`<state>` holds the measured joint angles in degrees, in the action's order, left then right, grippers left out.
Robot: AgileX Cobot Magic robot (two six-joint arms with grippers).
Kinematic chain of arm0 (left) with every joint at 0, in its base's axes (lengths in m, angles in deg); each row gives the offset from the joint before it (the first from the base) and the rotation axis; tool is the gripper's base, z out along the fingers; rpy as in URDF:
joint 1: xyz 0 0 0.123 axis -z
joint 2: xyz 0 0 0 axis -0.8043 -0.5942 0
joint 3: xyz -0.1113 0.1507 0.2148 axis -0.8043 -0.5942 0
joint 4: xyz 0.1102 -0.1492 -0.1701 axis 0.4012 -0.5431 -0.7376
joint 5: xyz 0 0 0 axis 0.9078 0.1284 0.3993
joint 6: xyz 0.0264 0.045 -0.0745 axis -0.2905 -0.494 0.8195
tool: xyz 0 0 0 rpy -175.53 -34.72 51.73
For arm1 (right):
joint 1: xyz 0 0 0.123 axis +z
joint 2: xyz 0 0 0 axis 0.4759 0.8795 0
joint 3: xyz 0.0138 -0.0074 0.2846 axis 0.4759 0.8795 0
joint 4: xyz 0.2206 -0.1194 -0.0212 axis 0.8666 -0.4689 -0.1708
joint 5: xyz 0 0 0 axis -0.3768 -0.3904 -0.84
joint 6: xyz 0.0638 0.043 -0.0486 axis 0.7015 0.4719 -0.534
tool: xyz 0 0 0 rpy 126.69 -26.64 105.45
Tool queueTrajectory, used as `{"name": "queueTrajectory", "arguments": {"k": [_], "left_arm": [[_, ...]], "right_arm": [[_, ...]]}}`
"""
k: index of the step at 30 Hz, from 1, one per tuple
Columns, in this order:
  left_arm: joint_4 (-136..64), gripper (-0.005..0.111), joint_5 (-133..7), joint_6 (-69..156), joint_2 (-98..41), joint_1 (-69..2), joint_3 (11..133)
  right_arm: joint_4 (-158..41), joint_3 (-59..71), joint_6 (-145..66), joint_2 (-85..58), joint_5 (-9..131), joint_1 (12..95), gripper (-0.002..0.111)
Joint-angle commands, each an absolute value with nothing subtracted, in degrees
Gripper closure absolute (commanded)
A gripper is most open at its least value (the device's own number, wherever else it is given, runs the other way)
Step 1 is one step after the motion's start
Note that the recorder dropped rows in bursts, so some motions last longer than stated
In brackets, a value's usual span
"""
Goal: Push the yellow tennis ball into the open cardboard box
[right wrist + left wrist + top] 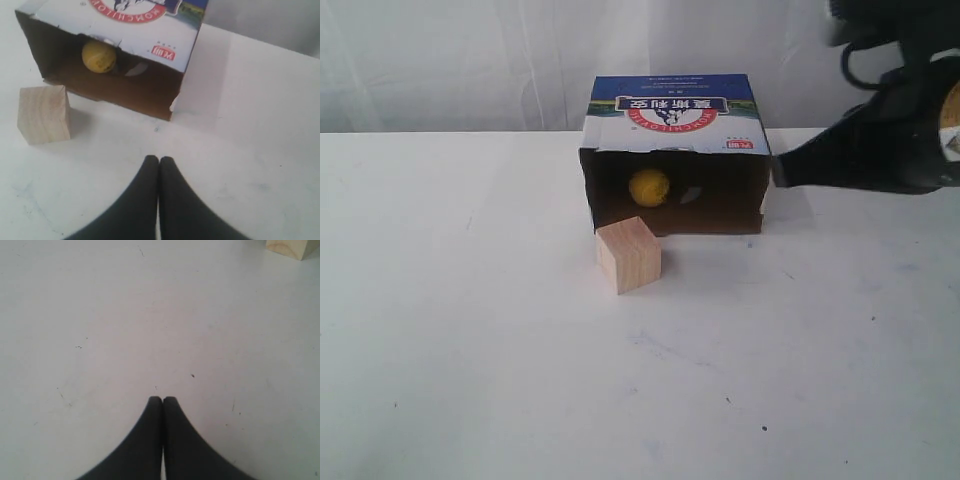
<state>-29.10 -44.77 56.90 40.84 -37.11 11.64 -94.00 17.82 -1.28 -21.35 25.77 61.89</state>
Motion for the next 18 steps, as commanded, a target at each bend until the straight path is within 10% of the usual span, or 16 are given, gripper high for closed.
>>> {"name": "queueTrajectory", "arguments": {"k": [1, 18], "left_arm": [[-29.08, 0.107, -43.61, 56.77, 41.13, -36.81, 11.40], [-29.08, 0.107, -43.61, 56.77, 41.13, -36.81, 11.40]], "right_arm": [[-94.02, 19.03, -0.90, -26.20, 27.04, 58.22, 0.108], [-74.63, 46.72, -0.90, -52.55, 35.10, 42.94, 0.108]]}}
